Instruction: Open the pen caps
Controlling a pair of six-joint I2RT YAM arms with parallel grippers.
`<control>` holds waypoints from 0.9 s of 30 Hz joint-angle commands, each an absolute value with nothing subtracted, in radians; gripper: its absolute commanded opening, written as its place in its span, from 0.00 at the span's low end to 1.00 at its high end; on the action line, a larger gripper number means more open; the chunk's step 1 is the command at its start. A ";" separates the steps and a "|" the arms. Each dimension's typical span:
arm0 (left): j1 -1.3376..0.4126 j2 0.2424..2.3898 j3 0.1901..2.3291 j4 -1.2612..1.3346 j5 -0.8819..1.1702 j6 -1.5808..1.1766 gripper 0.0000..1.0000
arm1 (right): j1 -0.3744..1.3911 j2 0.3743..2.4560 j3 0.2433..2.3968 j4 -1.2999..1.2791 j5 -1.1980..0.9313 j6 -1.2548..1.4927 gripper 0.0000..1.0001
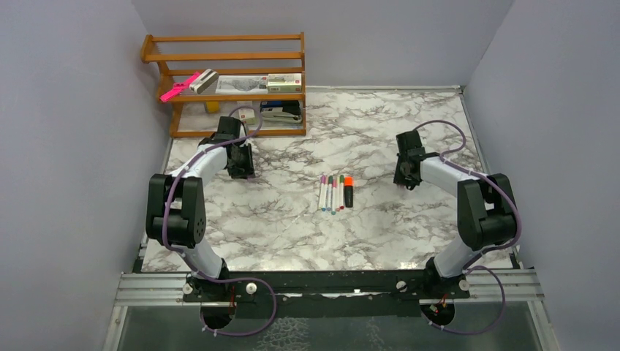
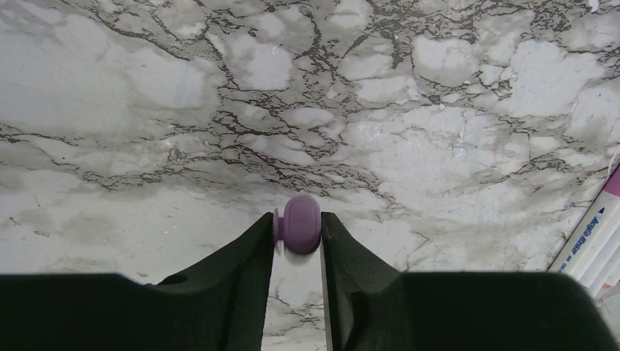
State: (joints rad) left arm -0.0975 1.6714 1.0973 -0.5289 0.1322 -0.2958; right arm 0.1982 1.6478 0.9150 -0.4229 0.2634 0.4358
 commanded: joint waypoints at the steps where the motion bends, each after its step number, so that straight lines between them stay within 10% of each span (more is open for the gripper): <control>1: -0.090 1.695 1.111 -0.538 0.137 -0.269 0.34 | 0.191 1.632 0.873 -0.433 0.272 0.428 0.23; 21: -0.087 1.563 1.113 -0.553 0.189 -0.305 0.69 | 0.192 1.457 1.039 -0.619 0.174 0.406 0.44; 27: -0.088 1.430 1.096 -0.569 0.287 -0.332 0.99 | 0.230 1.356 1.020 -0.604 -0.082 0.399 0.51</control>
State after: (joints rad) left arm -0.0929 1.5238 1.1034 -0.5468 0.1909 -0.3061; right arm 0.1970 1.4067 1.0157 -0.5797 0.1093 0.4107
